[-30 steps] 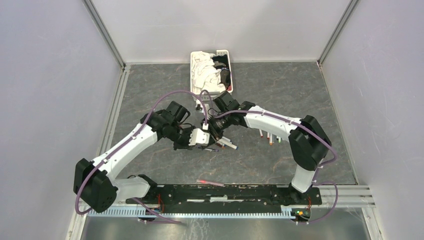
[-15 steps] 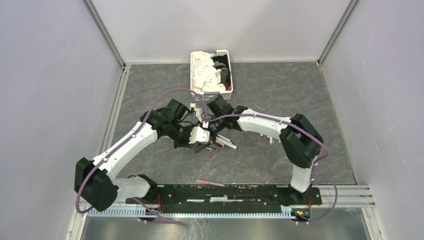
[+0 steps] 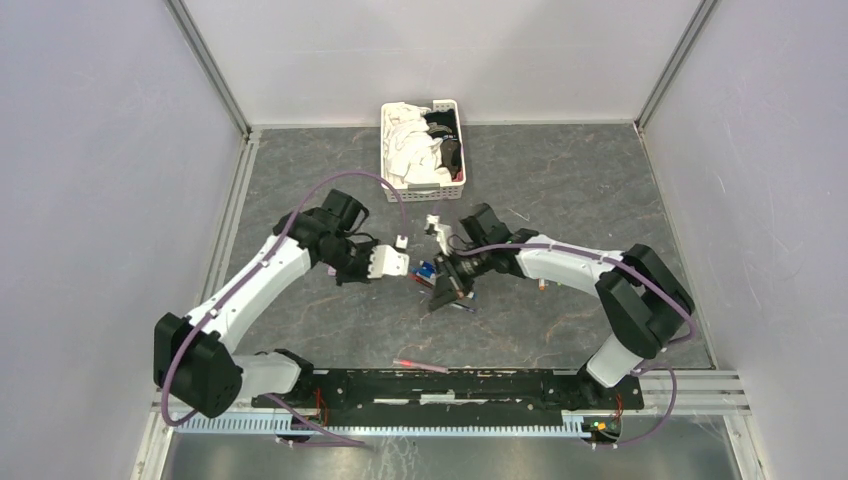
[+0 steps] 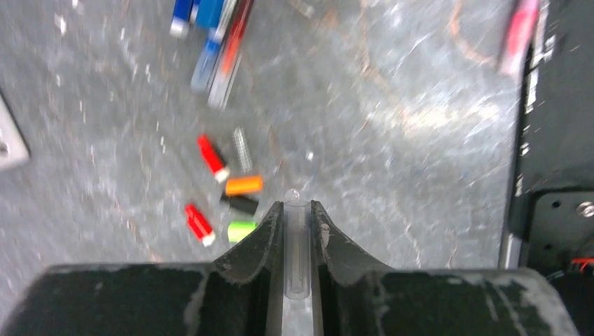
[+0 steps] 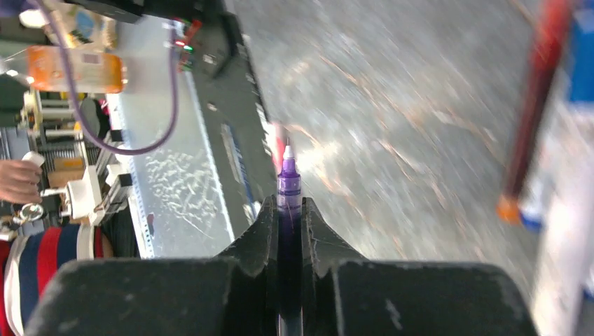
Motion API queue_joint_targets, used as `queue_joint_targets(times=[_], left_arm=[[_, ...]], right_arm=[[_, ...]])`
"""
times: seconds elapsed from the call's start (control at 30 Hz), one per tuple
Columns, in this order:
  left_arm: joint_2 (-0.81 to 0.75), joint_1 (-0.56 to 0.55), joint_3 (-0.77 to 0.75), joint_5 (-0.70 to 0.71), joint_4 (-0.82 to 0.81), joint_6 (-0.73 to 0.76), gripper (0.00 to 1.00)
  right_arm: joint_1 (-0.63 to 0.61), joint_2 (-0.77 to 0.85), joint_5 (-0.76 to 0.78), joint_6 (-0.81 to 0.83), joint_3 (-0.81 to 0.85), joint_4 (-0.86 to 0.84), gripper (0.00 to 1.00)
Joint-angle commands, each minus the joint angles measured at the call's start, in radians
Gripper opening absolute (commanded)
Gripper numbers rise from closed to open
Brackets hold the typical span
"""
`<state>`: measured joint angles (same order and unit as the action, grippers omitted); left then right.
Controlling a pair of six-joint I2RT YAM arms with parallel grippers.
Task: Open the pen caps
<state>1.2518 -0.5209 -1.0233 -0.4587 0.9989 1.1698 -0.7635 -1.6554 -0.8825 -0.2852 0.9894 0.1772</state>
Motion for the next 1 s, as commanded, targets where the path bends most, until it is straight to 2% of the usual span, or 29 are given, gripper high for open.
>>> queue_joint_targets(times=[0.0,0.13,0.27,0.5,0.73,0.77,0.8,0.87,0.97], left_arm=[[0.041,0.111,-0.066,0.097,0.063,0.124,0.02],[0.052,0.129,-0.061,0.105,0.016,0.119,0.02],[0.069,0.128,0.018,0.070,-0.115,0.020,0.02],[0.180,0.127,0.147,0.110,-0.361,-0.150,0.02],[0.274,0.125,0.141,0.158,-0.416,-0.233,0.03],[0.274,0.125,0.142,0.166,-0.421,-0.238,0.06],[0.272,0.125,0.144,0.172,-0.428,-0.246,0.14],[0.263,0.125,0.145,0.179,-0.427,-0.253,0.23],[0.238,0.126,0.143,0.175,-0.427,-0.265,0.47]], right_arm=[[0.065,0.069,0.071,0.059,-0.105,0.109,0.00],[0.102,0.104,0.112,0.099,-0.110,0.167,0.00],[0.212,0.153,0.252,0.097,-0.091,0.199,0.00],[0.420,0.242,0.778,0.002,-0.114,0.186,0.00],[0.471,0.255,0.993,-0.057,-0.182,0.088,0.00],[0.476,0.252,1.013,-0.058,-0.180,0.091,0.00],[0.482,0.253,1.040,-0.062,-0.181,0.091,0.00],[0.500,0.257,1.065,-0.063,-0.190,0.080,0.00],[0.521,0.243,1.077,-0.062,-0.200,0.072,0.00]])
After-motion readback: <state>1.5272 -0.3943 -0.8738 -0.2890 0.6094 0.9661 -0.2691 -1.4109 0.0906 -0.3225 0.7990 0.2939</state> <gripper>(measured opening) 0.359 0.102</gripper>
